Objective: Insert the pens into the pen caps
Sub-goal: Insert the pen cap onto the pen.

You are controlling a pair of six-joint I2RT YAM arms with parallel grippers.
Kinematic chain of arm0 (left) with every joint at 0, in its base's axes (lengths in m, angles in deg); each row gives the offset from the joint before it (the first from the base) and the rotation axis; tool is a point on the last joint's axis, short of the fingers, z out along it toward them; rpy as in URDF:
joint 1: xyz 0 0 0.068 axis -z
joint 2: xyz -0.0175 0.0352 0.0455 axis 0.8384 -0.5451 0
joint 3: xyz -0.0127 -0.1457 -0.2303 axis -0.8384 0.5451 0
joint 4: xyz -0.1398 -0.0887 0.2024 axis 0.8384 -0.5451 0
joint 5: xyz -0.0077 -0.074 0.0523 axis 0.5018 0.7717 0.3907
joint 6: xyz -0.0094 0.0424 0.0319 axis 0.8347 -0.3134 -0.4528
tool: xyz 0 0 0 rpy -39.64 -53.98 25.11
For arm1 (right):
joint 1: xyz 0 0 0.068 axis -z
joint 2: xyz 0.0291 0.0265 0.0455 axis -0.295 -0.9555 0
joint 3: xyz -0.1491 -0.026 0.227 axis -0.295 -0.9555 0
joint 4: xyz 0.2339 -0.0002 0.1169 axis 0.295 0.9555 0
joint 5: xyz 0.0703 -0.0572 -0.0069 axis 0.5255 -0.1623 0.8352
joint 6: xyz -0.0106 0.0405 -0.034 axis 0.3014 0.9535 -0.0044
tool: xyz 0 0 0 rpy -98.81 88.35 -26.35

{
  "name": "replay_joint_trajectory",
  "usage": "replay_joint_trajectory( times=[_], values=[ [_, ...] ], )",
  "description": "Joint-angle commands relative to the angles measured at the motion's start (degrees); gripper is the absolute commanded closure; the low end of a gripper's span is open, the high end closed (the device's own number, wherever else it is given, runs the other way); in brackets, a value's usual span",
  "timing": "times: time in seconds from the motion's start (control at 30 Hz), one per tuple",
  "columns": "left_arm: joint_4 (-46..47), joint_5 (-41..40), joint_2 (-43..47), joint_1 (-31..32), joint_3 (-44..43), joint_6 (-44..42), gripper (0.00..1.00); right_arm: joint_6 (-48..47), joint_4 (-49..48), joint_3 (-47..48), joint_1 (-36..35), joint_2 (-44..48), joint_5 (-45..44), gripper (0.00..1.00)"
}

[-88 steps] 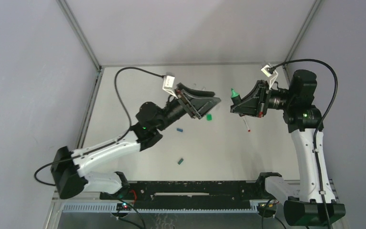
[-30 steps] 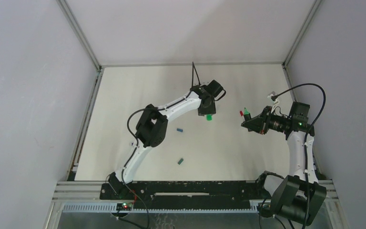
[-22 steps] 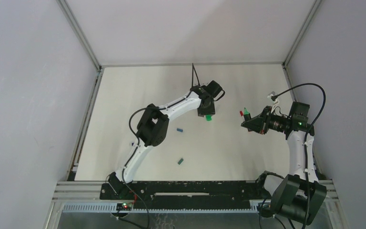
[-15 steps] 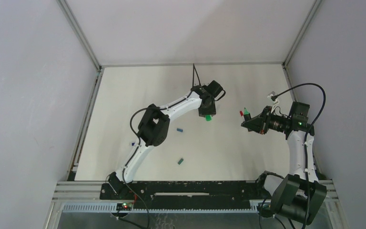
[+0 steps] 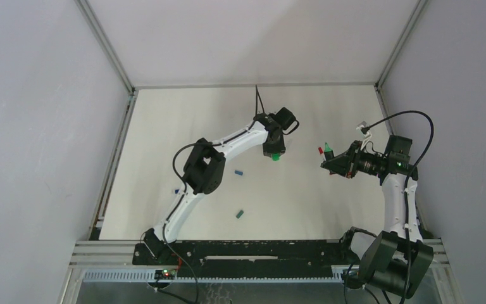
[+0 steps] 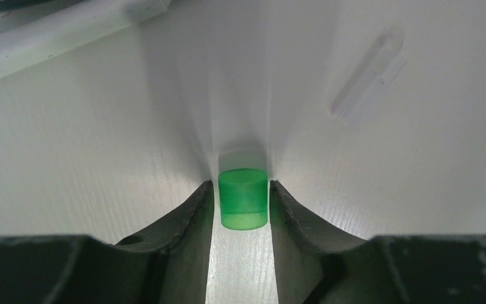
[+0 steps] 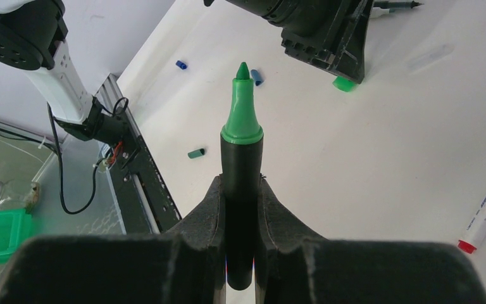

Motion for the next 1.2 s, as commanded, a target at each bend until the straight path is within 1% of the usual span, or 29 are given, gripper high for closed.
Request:
replay_joint_trajectory(
  times=[0.0, 0.23, 0.4, 0.7, 0.8, 1.03, 1.17],
  values=[
    [-3.6, -0.3, -1.5, -0.1, -2.6, 1.3, 0.60, -1.5, -0.4, 0.1, 0.5, 0.3, 1.7, 1.00],
    [-4.7, 0.5, -1.2, -0.1, -1.8, -0.1, 0.67, -1.7, -0.2, 0.1, 0.7, 0.6, 1.9, 1.00],
    [-5.0, -0.4, 1.4, 0.2, 1.2, -3.6, 0.68, -1.8, 0.0, 0.2, 0.7, 0.2, 2.2, 1.00],
    [-4.3, -3.0, 9.4, 2.2, 11.9, -9.5, 0.68, -3.0, 0.9, 0.1, 0.9, 1.0, 1.6, 1.00],
    [-3.4, -2.2, 10.8, 2.4, 14.8, -10.1, 0.69, -2.9, 0.6, 0.2, 0.9, 0.6, 1.9, 1.00],
    [-2.6, -0.5, 10.0, 2.4, 17.5, -11.7, 0.67, -3.5, 1.0, 0.1, 1.2, 1.6, 1.8, 1.00],
    [-2.6, -0.2, 9.4, 2.4, 18.0, -12.4, 0.62, -3.4, 0.9, 0.1, 1.2, 0.8, 2.2, 1.00]
  ],
)
